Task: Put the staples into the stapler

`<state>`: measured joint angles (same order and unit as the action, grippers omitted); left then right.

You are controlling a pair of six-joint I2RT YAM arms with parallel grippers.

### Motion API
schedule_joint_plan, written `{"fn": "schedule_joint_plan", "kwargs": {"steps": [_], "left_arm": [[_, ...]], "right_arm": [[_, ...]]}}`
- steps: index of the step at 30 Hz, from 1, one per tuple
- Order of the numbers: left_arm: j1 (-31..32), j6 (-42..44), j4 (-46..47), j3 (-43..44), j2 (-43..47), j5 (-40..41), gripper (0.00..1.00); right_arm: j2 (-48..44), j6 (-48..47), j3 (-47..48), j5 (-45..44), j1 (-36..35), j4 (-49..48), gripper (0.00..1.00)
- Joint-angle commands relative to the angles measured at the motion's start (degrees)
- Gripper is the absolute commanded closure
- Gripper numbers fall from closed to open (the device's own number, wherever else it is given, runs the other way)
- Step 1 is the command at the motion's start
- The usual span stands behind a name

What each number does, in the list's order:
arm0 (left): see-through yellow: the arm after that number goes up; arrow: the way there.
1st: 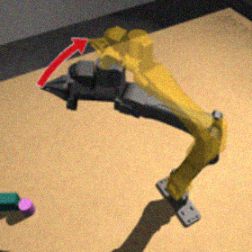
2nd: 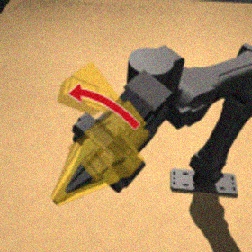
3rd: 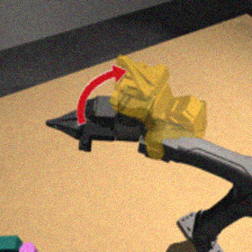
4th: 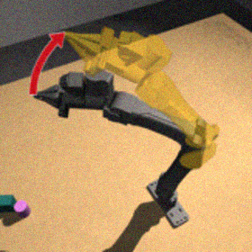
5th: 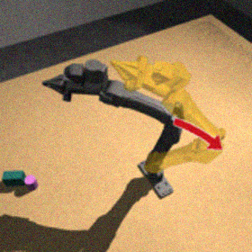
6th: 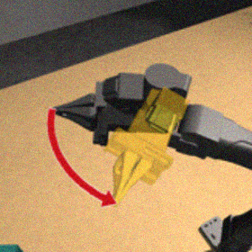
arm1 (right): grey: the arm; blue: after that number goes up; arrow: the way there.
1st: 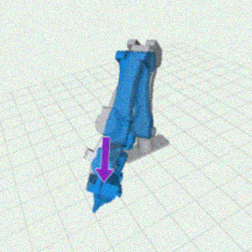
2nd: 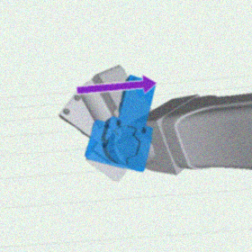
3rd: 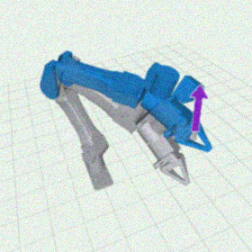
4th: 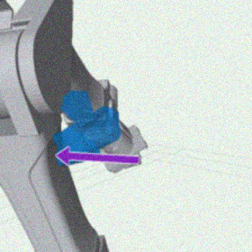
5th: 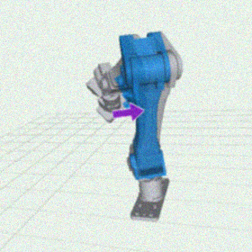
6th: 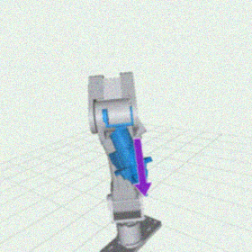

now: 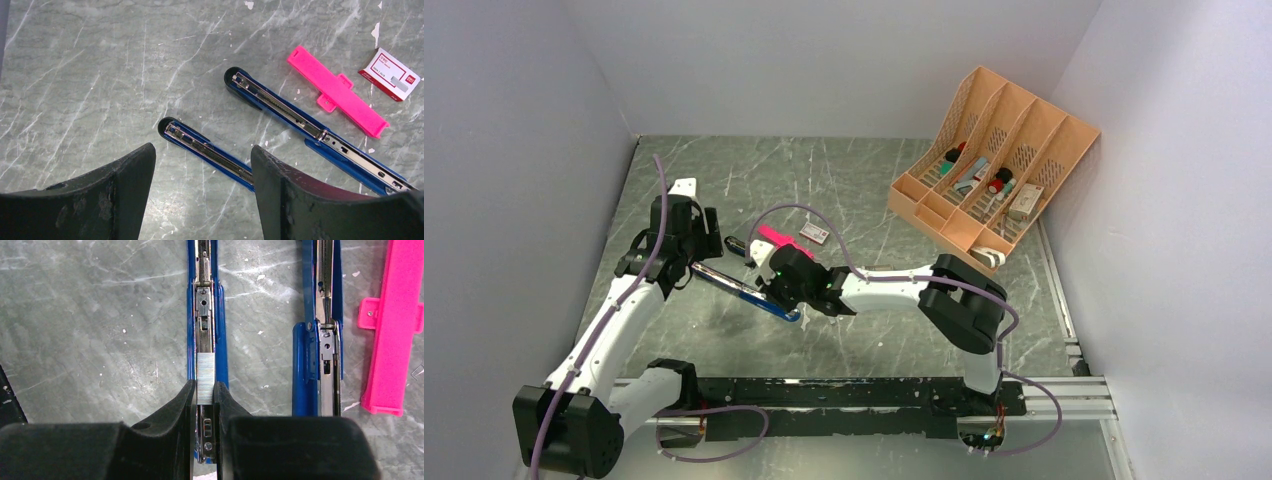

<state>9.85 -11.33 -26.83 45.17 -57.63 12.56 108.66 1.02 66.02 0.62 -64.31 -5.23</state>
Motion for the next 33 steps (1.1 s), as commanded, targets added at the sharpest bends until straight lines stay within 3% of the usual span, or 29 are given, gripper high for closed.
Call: {"fn": "schedule_joint_plan", "kwargs": {"steps": [1,33], "left_arm": [[0.26,0.61,1.63,0.00,0.81,-1.13,0.26],[0.26,0.77,1.76,-0.02,0.83,-1.22,0.26]], "right_arm": [[0.98,-0.23,1.40,0.30,-0.26,0.40,1.00],[2.72,-1.10,3.04,1.49,-0.25,3.67,1.00]]}}
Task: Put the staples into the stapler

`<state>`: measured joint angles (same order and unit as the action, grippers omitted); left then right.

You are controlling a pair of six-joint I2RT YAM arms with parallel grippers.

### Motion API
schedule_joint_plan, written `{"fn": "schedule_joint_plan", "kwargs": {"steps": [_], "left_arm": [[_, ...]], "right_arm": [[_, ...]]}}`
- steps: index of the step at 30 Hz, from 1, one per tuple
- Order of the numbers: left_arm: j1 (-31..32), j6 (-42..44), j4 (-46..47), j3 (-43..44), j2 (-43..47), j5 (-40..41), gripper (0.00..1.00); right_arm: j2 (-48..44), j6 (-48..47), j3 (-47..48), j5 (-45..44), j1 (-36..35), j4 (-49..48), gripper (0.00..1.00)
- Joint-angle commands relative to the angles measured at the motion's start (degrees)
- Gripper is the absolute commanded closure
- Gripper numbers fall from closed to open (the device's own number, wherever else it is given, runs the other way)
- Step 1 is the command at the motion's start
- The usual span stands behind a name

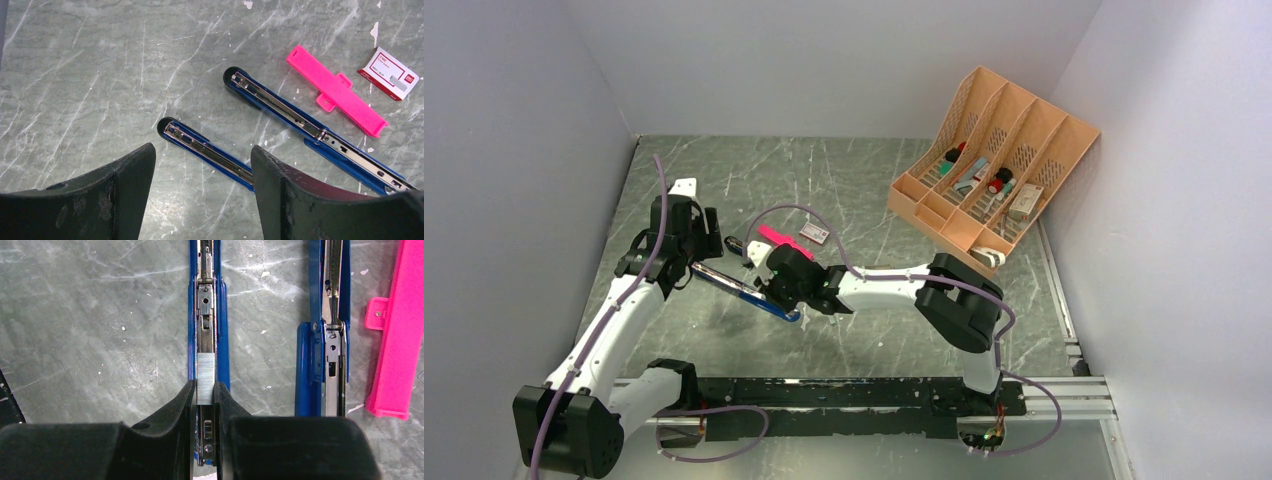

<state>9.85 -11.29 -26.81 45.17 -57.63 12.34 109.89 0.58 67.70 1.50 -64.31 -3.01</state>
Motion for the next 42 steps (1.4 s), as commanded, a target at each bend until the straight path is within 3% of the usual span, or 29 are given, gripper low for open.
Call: {"fn": "schedule_joint_plan", "kwargs": {"steps": [1,21,42], "left_arm": [[0.26,0.73,1.69,-0.02,0.86,-1.00,0.26],[0.35,0.57,1.67,-0.02,1.03,-1.00,0.26],[0.35,0.74,1.70,-0.07,1.03,-1.09,0.26]], "right_arm": [[1.54,-0.74,1.40,0.66,-0.25,1.58,1.00],[-2.39,-0.97,-0.87,-0.97,-0.21,-3.41,1.00],[0.66,-1.19,1.26,0.49,-0.28,1.15,1.00]]}}
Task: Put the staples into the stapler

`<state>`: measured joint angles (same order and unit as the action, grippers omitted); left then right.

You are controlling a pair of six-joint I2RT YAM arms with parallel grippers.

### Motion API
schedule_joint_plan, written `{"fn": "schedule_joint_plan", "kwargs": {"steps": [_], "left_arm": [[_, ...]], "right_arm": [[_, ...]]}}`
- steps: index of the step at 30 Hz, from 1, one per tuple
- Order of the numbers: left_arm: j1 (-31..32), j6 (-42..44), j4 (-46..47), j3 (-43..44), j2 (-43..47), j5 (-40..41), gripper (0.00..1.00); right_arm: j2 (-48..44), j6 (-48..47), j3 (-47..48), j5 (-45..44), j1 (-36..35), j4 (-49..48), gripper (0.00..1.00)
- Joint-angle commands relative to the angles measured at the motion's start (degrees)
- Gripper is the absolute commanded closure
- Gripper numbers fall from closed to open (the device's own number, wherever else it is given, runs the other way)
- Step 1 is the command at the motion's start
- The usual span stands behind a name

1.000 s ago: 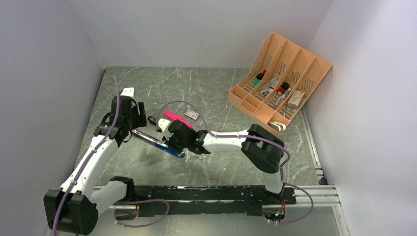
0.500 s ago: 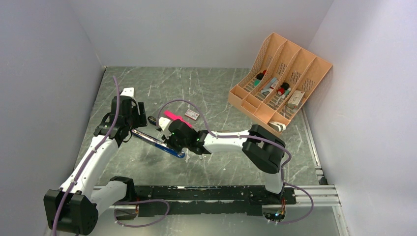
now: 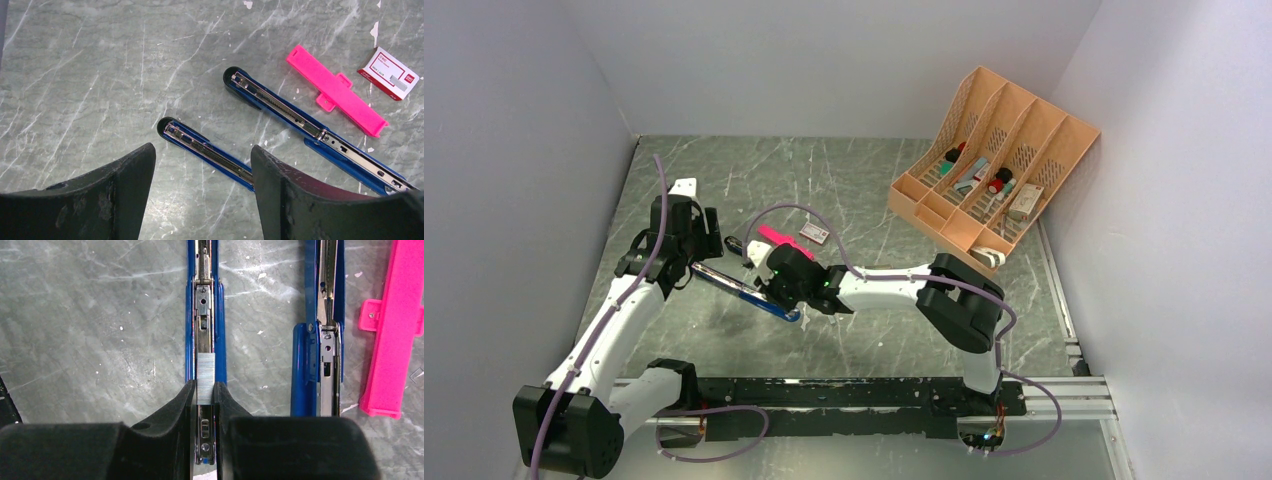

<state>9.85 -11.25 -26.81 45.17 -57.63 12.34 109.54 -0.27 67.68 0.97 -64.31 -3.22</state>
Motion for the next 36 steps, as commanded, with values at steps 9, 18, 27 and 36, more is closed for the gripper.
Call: {"fn": "schedule_joint_plan", "kwargs": {"steps": [9,18,27,36], "left_arm": [[0.35,0.70,1.74,-0.05,0.98,-1.09,0.26],[0.35,0.68,1.74,-0.07,0.97,-1.09,0.26],[0.35,0.70,1.76,-0.07,0.95,-1.18,0.26],[0.35,0.70,1.75,-0.13,1.02,-1.24,0.26]], "right_arm": [[1.60,-0.61,1.71,1.88,-0.22,2.20,1.00],[2.11,-0.78,2.11,2.08,-0.24,3.12,1.00],[2.82,-0.69,2.62,2.05,-0.22,4.54,1.00],[3.00,-0.58,2.96,1.27,-0.21,7.27,1.00]]}}
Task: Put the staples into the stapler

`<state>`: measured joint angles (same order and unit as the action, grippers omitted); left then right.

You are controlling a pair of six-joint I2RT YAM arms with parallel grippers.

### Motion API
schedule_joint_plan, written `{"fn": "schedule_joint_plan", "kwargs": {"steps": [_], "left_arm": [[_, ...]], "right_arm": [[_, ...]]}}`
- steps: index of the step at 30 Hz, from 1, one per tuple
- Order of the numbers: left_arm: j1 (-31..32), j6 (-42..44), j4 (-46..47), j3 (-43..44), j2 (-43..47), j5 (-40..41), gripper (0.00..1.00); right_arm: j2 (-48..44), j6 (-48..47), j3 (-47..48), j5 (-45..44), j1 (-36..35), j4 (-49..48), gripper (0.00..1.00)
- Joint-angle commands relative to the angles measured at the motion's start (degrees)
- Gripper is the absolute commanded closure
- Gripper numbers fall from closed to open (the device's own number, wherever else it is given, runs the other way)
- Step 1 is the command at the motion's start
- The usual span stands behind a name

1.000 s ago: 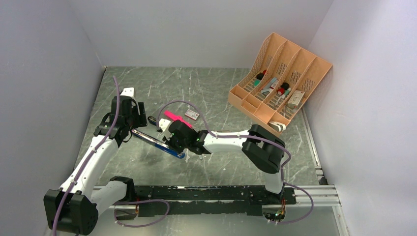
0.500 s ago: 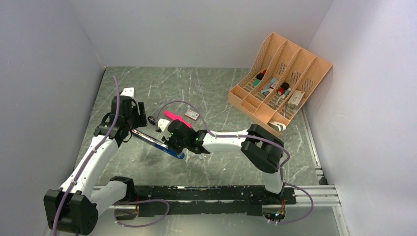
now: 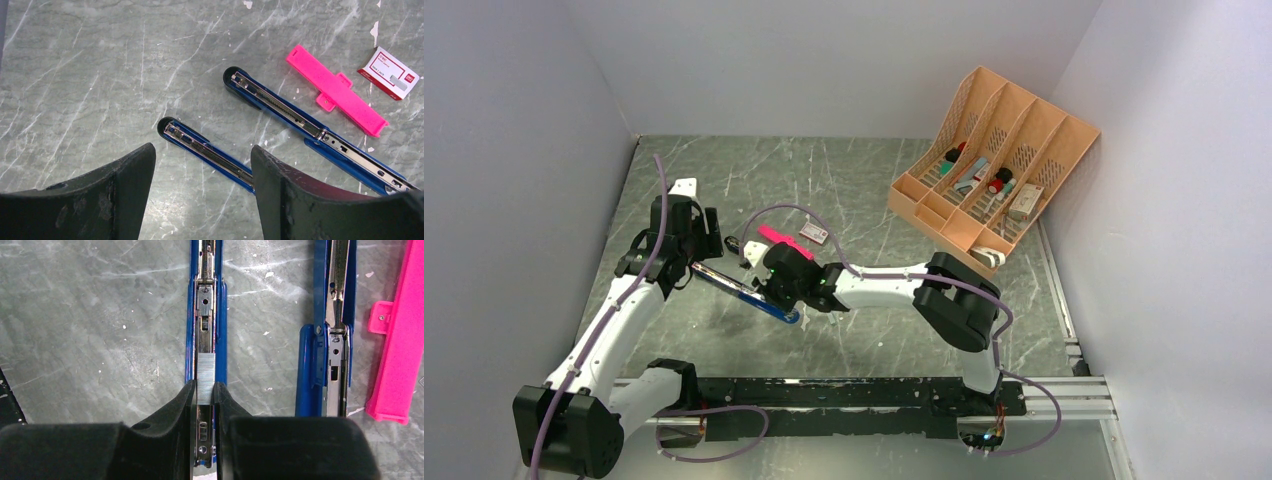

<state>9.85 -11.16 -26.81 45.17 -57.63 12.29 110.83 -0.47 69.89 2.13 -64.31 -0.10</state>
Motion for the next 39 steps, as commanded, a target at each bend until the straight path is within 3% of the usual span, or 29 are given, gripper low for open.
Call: {"fn": "schedule_joint_plan", "kwargs": {"steps": [1,14,39], "left_arm": [[0.35,0.61,1.76,-0.15,0.95,-1.18,0.26],[0.35,0.60,1.76,-0.12,1.03,-1.22,0.26],[0.36,0.68,1.71,-0.04,1.02,-1.19,0.26]], "right_arm": [[1.70,-0.35,0.72,0.12,-0.23,4.37,1.00],[1.70,0.14,0.83,0.60,-0.24,6.88,0.99],[2.27,-0.04,0.91,2.07,-0.27,6.52,0.76]]}}
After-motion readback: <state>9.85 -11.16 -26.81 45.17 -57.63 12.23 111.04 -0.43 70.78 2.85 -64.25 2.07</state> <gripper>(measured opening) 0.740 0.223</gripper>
